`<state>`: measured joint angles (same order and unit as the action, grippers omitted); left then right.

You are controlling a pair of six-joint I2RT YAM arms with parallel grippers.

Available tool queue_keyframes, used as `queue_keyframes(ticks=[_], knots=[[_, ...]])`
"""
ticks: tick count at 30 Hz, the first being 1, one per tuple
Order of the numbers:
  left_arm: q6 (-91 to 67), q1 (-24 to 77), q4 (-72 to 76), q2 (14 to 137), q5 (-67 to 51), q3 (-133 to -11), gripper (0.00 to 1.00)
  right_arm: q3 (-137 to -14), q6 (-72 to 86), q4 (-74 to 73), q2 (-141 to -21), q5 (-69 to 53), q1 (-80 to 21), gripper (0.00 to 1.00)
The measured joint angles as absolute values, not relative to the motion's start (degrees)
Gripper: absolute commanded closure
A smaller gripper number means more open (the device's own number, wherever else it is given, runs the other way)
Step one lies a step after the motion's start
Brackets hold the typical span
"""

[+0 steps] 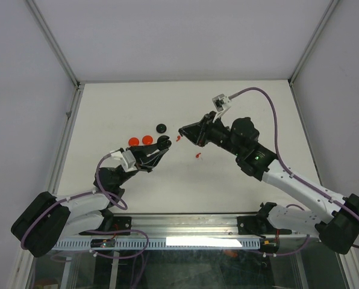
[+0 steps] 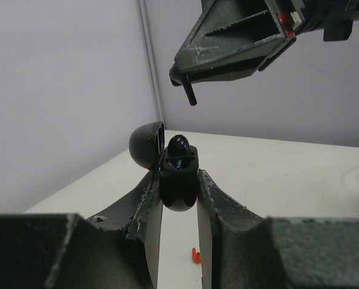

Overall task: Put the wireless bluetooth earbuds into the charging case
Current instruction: Place the earbud in the charging case.

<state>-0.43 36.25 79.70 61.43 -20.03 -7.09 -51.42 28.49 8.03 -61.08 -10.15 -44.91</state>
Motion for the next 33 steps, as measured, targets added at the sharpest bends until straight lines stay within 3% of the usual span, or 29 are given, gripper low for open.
queue_keyframes(ticks=[15, 33], knots=[[-4.56, 36.25, 81.58, 63.26, -23.09, -9.43, 1.00, -46.41, 28.40, 22.76, -61.12, -12.62, -53.69, 0.88], [-7.51, 36.25, 82.41, 63.92, -24.64, -9.87, 1.00, -45.89, 26.98, 25.19, -64.36, -10.61, -55.00, 0.90]])
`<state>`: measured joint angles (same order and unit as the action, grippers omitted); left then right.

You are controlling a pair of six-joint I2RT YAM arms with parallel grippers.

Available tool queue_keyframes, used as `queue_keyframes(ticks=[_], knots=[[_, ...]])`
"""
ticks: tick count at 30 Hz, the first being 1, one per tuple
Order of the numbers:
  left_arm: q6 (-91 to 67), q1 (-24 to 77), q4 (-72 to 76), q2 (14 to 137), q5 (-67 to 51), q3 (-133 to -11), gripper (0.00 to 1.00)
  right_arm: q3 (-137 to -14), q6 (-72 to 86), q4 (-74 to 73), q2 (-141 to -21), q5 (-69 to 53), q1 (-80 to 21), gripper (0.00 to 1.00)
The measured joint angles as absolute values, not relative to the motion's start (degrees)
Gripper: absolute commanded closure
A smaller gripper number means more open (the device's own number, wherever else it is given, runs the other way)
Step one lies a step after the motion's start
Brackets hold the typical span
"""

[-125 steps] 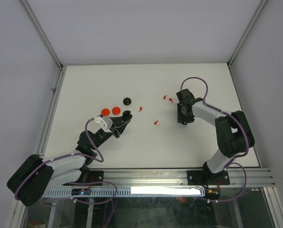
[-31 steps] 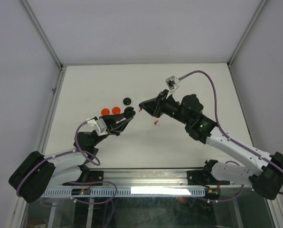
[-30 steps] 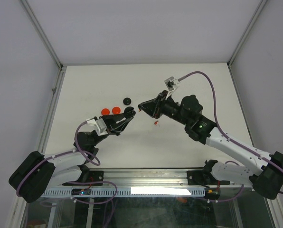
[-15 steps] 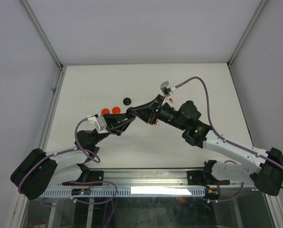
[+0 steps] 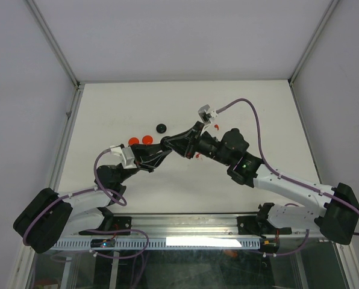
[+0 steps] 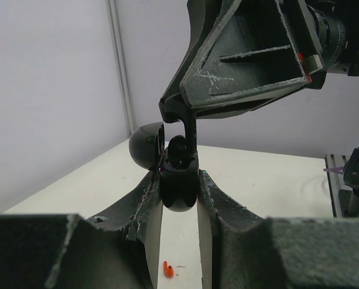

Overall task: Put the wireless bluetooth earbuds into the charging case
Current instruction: Place the earbud in the charging case.

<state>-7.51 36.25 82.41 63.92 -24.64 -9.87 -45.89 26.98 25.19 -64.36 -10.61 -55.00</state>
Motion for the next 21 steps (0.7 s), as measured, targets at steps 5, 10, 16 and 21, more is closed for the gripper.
queue_keyframes(ticks=[5, 10, 16, 21], knots=[[-8.19, 36.25, 82.43, 63.90, -24.64, -9.87, 1.00, -45.28, 26.26, 25.23, -64.36, -9.37, -55.07, 0.90], [-8.58, 36.25, 82.43, 63.61, -24.62, -9.87, 1.00, -45.06, 25.78, 25.23, -64.36, -9.21, -55.22, 0.90], [-9.47, 36.25, 82.43, 63.24, -24.56, -9.87, 1.00, -45.04, 25.58, 25.32, -64.36, -8.95, -55.40, 0.90], [-10.04, 36.25, 82.41, 63.11, -23.97, -9.87, 1.00, -45.04, 25.65, 25.34, -64.36, -8.38, -55.46, 0.89]])
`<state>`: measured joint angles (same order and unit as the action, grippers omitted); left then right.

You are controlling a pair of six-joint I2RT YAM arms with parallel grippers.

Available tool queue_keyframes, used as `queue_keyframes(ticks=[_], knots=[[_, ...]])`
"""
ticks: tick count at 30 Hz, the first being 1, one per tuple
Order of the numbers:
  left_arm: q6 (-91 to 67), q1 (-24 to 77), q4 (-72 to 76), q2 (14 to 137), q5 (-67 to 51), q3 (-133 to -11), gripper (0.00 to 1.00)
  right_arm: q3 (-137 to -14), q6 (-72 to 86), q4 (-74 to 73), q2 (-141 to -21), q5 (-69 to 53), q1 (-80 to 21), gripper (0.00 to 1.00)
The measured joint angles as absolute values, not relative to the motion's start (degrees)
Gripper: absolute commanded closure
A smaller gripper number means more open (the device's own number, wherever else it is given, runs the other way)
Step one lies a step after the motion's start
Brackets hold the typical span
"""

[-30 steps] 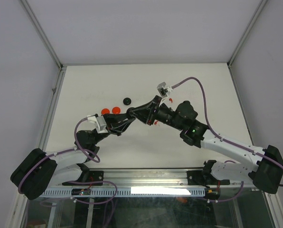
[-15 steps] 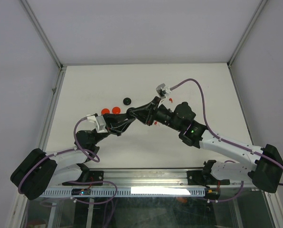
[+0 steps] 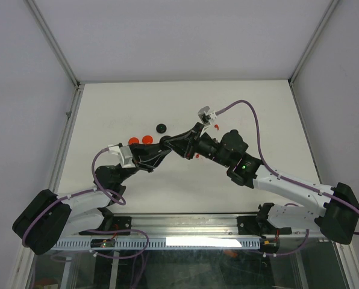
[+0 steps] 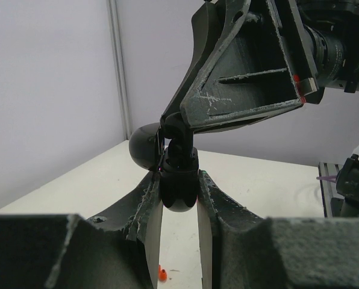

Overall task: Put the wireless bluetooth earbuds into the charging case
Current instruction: Place the earbud in the charging case.

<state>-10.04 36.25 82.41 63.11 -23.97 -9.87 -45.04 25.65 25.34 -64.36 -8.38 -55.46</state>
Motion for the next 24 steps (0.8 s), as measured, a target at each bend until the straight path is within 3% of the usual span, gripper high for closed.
queue_keyframes(ticks=[24], knots=[[-11.86, 36.25, 82.24, 62.02, -21.02, -9.69, 1.00, -45.54, 25.85, 25.30, -64.58, -3.99, -57.39, 0.87]])
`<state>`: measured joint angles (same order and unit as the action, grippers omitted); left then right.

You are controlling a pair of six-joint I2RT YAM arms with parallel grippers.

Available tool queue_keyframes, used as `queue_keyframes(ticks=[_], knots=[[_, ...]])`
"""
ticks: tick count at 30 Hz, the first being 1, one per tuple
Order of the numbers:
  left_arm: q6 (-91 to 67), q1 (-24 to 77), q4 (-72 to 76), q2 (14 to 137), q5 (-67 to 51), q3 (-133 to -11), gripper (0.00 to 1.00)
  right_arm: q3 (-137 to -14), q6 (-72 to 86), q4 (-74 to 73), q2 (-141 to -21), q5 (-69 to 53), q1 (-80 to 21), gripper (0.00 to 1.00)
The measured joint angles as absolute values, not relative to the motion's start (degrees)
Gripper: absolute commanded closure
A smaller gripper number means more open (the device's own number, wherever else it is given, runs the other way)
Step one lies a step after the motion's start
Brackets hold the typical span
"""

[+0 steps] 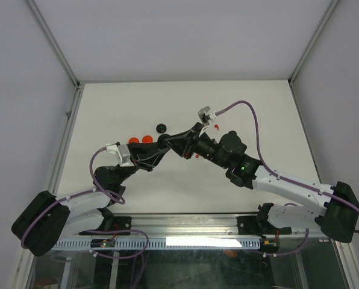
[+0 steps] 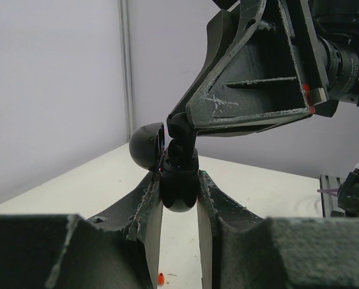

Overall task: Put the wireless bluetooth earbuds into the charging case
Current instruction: Place the earbud in the charging case.

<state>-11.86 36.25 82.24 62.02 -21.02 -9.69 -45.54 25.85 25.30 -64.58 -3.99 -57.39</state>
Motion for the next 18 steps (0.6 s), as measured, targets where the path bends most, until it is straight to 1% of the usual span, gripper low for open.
queue_keyframes(ticks=[6, 14, 18], knots=[[-12.47, 36.25, 81.84, 61.78, -19.33, -9.47, 1.00, -46.06, 26.09, 24.82, -65.12, -1.63, -58.37, 0.88], [-11.38, 36.27, 81.76, 61.60, -18.20, -8.88, 1.00, -48.56, 26.76, 20.10, -65.76, 2.11, -59.51, 0.88], [-9.80, 36.25, 81.32, 61.60, -18.02, -8.54, 1.00, -49.69, 26.92, 17.69, -66.35, 3.53, -60.05, 0.86]])
